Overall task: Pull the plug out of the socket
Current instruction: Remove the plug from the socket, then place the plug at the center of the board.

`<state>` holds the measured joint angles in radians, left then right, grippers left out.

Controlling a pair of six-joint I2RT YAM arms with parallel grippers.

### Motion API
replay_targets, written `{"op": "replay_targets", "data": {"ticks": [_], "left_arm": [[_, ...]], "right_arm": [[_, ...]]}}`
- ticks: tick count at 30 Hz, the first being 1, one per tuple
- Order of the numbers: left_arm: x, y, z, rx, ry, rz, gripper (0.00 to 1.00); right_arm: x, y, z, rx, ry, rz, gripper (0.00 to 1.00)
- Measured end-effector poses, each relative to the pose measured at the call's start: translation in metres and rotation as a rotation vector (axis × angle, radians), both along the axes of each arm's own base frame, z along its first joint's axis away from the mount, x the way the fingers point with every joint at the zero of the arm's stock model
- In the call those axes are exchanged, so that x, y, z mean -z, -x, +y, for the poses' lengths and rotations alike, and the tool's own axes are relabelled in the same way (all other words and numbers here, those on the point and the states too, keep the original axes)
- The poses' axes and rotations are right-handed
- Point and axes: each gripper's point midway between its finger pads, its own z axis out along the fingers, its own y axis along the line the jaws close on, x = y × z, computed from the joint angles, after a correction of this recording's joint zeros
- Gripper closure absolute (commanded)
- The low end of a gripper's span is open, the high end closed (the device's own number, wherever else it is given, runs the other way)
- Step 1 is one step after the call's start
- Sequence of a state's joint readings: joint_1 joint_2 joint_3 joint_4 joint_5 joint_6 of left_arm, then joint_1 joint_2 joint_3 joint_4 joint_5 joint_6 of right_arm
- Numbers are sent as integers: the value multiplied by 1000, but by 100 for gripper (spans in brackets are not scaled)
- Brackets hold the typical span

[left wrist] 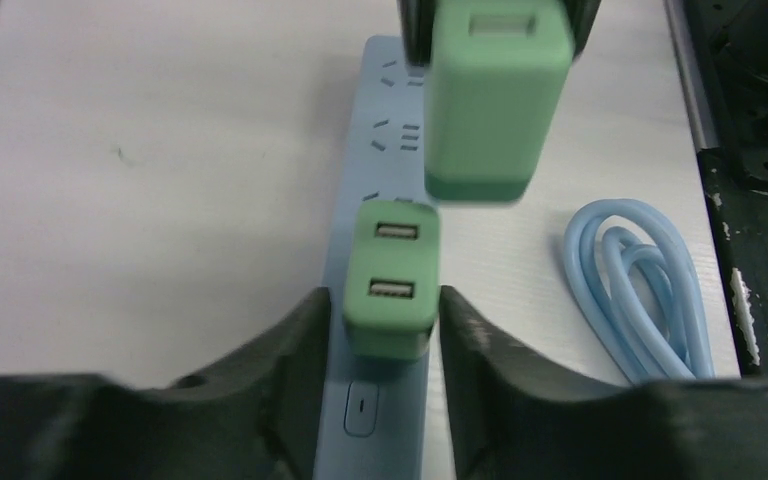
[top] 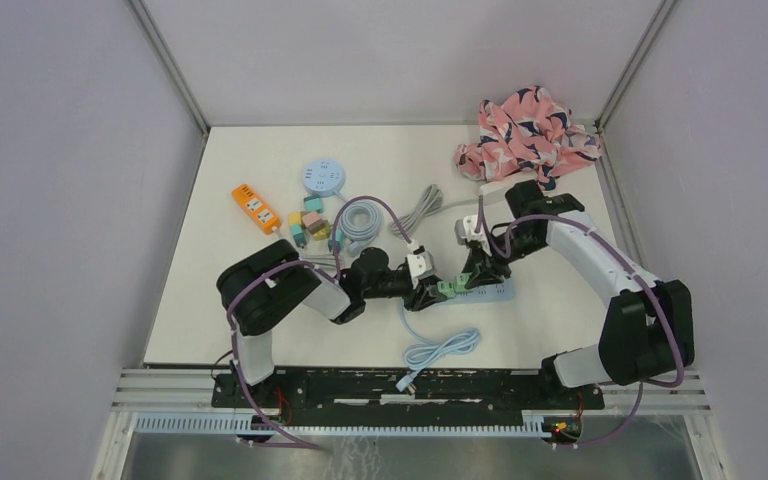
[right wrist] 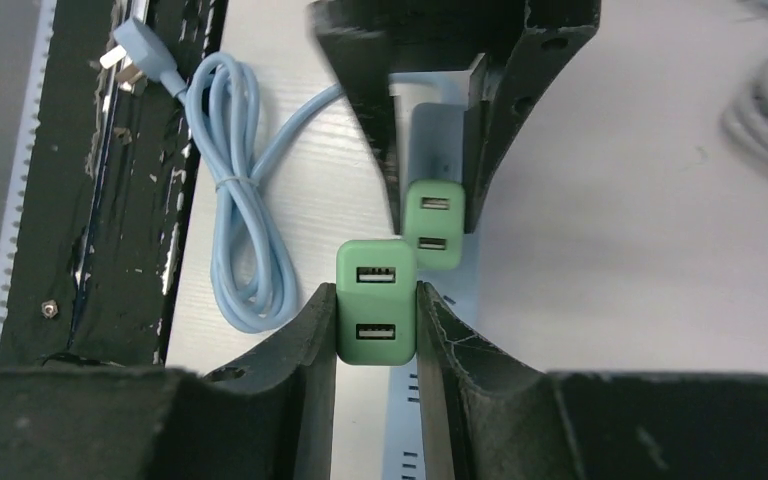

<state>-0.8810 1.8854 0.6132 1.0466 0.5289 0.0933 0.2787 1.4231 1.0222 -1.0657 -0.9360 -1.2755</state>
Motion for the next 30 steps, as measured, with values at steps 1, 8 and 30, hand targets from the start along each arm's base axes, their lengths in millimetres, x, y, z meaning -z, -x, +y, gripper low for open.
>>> {"op": "replay_targets", "data": {"ticks": [1, 8, 30], "left_arm": [[1, -1, 1, -13, -2, 11, 30], [3, -11, 35, -182, -41, 109, 10], [-123, -50, 72, -585, 162, 361, 2]], "right_arm": [[-6, -4, -1, 17, -13, -1, 100], [-27, -17, -14, 169, -93, 91, 99], [-23, -71, 30, 638, -219, 957, 91]]}}
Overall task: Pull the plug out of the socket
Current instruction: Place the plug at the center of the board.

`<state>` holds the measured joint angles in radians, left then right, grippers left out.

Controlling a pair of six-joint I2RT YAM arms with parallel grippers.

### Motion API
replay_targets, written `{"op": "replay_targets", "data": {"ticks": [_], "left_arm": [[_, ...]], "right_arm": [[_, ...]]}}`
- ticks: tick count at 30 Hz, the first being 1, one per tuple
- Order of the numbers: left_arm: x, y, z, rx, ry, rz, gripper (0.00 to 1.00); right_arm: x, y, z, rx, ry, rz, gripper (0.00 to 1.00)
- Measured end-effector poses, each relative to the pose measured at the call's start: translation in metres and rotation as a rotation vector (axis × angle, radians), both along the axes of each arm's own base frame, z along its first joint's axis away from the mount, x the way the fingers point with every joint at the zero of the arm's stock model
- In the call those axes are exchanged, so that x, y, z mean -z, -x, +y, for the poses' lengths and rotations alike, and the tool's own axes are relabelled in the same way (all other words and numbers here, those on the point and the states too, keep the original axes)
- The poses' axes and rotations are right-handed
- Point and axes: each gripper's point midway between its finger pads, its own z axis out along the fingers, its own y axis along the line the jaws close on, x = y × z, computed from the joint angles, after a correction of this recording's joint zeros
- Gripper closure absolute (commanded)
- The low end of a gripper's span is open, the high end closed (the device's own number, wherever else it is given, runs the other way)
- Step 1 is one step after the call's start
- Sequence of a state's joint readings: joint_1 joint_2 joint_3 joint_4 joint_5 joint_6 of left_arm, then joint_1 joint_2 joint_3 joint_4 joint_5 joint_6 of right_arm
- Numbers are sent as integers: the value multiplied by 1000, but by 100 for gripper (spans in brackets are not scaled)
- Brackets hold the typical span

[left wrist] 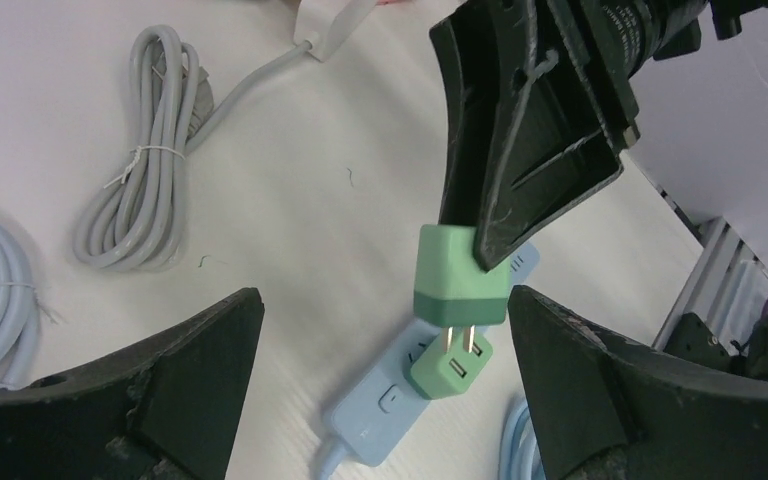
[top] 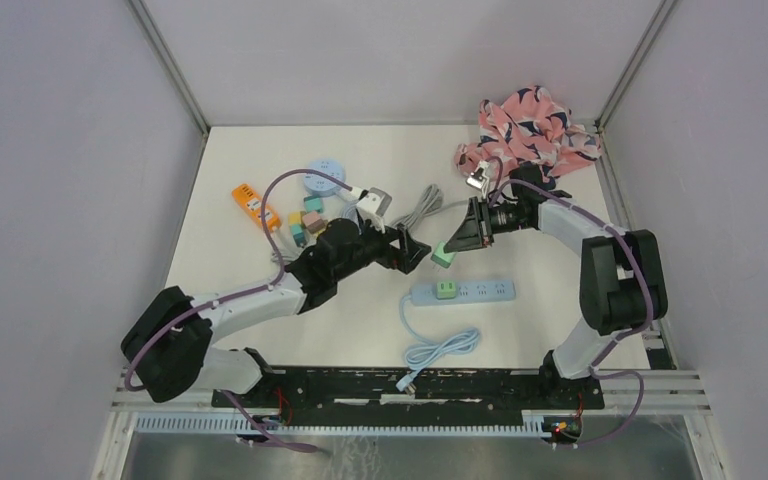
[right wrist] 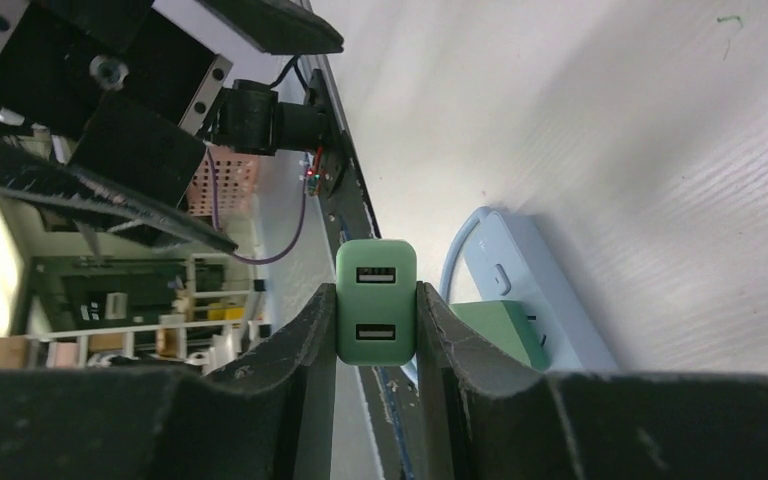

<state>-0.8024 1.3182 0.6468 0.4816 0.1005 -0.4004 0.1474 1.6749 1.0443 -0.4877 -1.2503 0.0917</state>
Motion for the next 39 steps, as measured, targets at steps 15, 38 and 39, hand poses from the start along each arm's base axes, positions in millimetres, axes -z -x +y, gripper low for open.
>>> {"op": "replay_targets", "data": {"ticks": [15, 38, 39], "left_arm": [[23, 3, -57, -143, -349, 81, 25], [74, -9, -8, -232, -539, 140, 97], [78, -11, 3, -251, -547, 151, 97]], "right_arm": [[6, -4, 2, 14, -2, 146, 89], [0, -3, -1, -25, 13, 78, 0], [1, -2, -1, -27, 15, 78, 0]]}}
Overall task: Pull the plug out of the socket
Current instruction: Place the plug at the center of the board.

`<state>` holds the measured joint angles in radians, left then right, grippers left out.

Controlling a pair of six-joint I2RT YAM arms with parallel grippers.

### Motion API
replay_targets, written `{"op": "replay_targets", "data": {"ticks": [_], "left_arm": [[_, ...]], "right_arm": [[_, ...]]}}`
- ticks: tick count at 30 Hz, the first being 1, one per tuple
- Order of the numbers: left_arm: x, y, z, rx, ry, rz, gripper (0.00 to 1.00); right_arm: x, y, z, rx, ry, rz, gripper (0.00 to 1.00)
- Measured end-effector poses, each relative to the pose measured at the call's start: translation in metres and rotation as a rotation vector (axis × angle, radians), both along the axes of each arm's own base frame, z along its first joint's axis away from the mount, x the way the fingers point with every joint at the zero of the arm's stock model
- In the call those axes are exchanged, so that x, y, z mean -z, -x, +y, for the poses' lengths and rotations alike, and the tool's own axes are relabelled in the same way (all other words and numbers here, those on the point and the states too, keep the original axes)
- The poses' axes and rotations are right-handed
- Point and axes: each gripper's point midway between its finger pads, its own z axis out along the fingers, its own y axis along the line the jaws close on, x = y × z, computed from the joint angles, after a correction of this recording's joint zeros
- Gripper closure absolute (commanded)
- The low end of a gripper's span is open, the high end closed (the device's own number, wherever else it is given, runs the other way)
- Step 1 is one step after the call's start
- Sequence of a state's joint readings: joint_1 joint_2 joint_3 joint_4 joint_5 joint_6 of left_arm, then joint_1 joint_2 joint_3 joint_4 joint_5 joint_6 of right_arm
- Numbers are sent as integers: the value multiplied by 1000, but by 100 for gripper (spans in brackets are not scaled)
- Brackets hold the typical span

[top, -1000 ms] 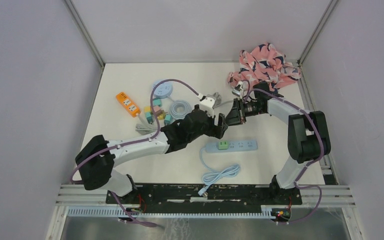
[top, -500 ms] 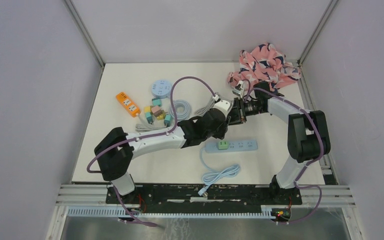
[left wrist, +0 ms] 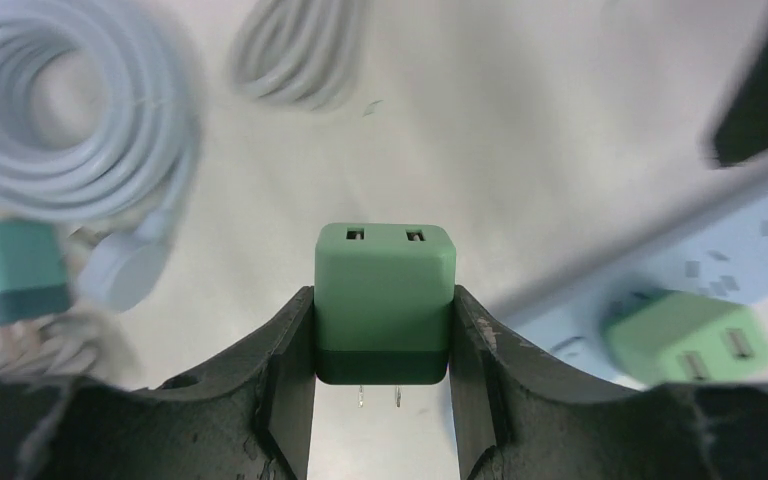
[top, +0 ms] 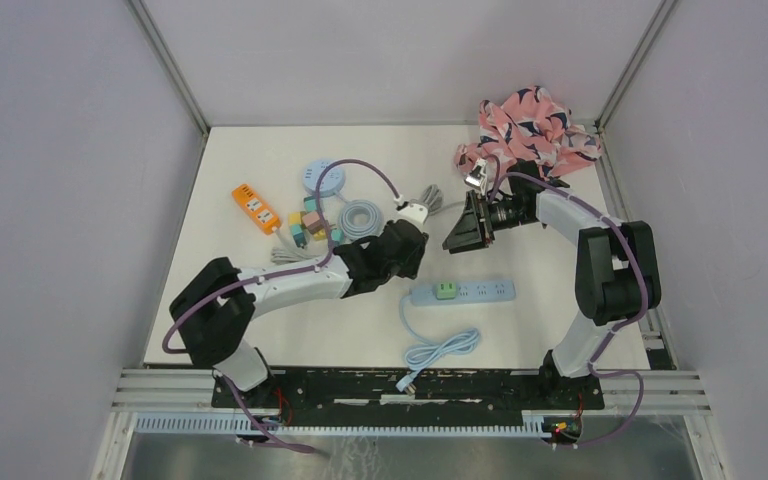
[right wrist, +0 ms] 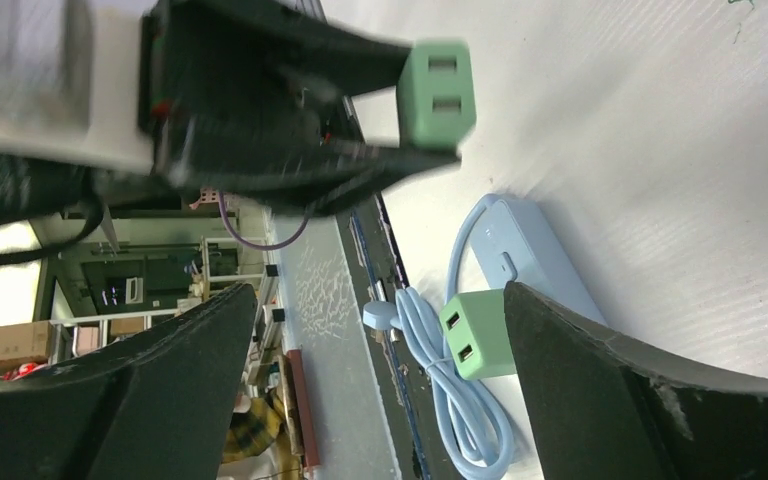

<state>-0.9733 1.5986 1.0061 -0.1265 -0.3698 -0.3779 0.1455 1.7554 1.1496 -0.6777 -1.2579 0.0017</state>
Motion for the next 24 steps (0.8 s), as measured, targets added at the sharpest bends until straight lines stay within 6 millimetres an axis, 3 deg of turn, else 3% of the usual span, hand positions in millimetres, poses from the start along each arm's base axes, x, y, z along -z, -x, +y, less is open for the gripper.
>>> {"op": "replay_targets", "data": {"ticks": [4, 11, 18, 24], "left_arm": [[17, -10, 54, -124, -27, 18, 97], [20, -32, 131, -350, -40, 10, 97], [21, -51, 188, -519, -47, 5, 97], [26, -62, 217, -633, -29, 22, 96]], "right_arm": [[1, 3, -1, -9, 3, -7, 0], [2, 5, -2, -17, 5, -11, 0], [3, 6, -2, -19, 8, -15, 0], [4, 7, -3, -21, 14, -16, 0]]}}
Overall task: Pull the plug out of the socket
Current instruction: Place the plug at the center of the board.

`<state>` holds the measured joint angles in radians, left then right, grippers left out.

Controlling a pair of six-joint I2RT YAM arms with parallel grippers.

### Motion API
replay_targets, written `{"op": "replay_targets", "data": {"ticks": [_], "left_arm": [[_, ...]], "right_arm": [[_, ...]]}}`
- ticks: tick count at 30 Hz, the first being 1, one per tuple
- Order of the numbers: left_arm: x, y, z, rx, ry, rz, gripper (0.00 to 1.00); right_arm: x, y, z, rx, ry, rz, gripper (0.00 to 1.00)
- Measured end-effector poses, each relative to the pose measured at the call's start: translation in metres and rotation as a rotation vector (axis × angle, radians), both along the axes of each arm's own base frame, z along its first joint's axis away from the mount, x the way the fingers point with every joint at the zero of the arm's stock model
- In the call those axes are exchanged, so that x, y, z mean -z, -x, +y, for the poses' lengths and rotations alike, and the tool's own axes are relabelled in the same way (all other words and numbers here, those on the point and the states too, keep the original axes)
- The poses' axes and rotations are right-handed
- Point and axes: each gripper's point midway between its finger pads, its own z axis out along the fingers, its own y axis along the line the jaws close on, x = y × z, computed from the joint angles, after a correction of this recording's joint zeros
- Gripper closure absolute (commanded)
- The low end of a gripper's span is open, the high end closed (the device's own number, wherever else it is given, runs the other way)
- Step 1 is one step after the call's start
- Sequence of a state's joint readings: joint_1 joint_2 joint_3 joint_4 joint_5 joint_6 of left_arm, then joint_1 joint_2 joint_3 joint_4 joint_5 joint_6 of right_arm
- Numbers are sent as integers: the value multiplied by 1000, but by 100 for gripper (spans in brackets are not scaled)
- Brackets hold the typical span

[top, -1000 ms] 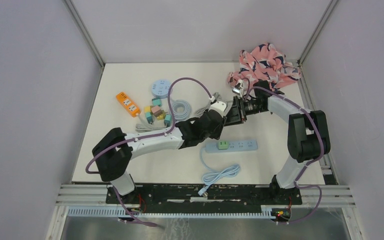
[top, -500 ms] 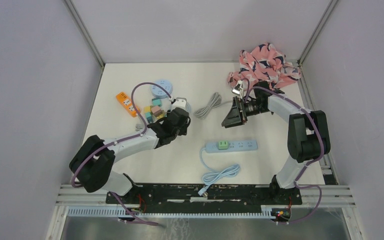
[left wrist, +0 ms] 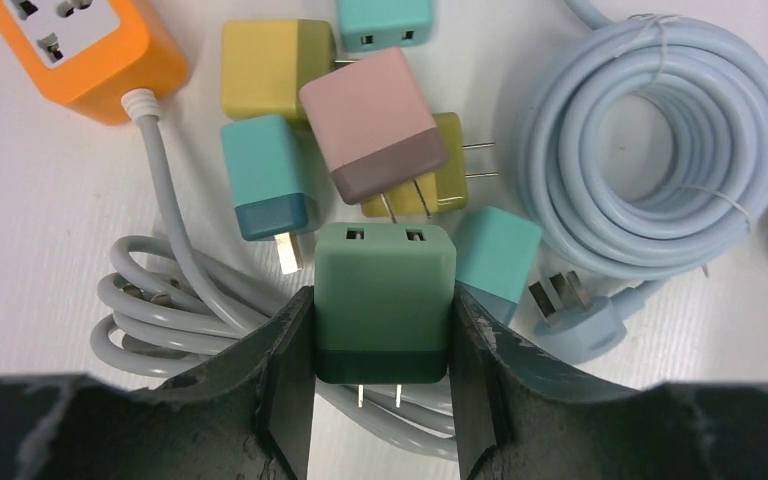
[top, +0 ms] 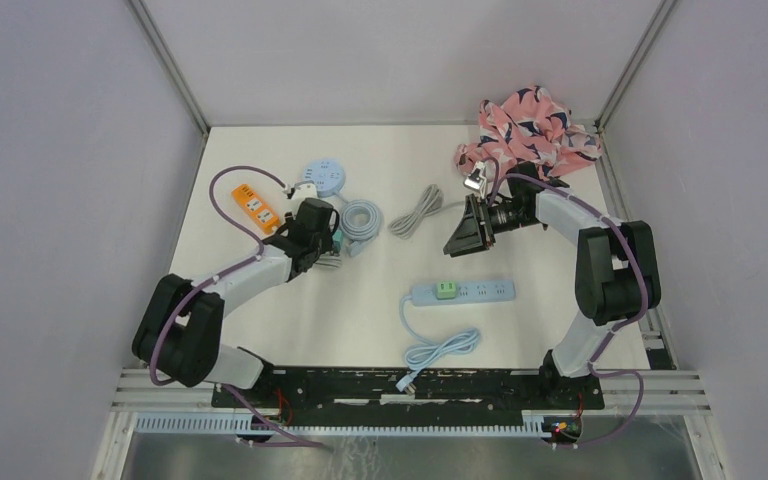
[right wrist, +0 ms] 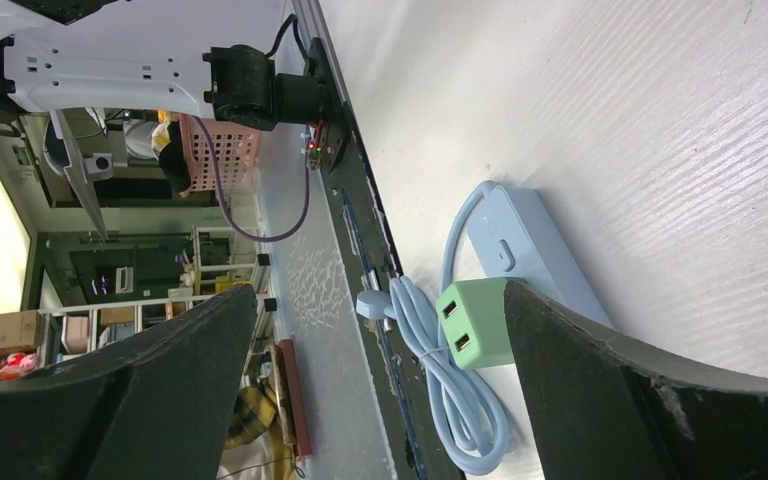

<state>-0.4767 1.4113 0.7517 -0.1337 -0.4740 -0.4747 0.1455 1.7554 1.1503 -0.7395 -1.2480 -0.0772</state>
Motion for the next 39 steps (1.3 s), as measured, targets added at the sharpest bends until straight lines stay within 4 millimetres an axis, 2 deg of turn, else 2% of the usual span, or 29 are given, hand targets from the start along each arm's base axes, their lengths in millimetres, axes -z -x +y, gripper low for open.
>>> {"op": "replay_targets", "data": {"ticks": [5, 8, 10, 12, 13, 15, 17, 21, 28, 35, 39], "left_arm": [[10, -3, 11, -61, 8, 27, 85], [16, -3, 17, -94, -2, 52, 73], [18, -3, 20, -113, -5, 67, 55], [21, -4, 22, -130, -5, 80, 30], [22, -5, 22, -137, -9, 86, 20], [24, -6, 25, -158, -19, 103, 7], [23, -9, 24, -170, -18, 104, 0], [18, -13, 22, -177, -9, 101, 1], [16, -7, 16, -150, 20, 122, 1], [-16, -4, -9, -44, 182, 48, 1], [-20, 4, -26, 45, 271, 30, 1]], "right_arm": [[-1, 0, 0, -1, 1, -1, 0], [-1, -1, 0, -2, 0, -6, 0], [-1, 0, 0, -3, 1, -5, 0], [-1, 0, 0, -3, 1, -6, 0], [-1, 0, 0, -3, 1, -6, 0], [-1, 0, 0, -4, 2, -10, 0], [-1, 0, -1, -5, 4, -10, 0], [1, 1, -1, -6, 11, -12, 0], [1, 1, -2, -13, 22, -27, 0], [5, 1, -7, -38, 59, -97, 0], [4, 1, -9, -46, 85, -151, 0]]}}
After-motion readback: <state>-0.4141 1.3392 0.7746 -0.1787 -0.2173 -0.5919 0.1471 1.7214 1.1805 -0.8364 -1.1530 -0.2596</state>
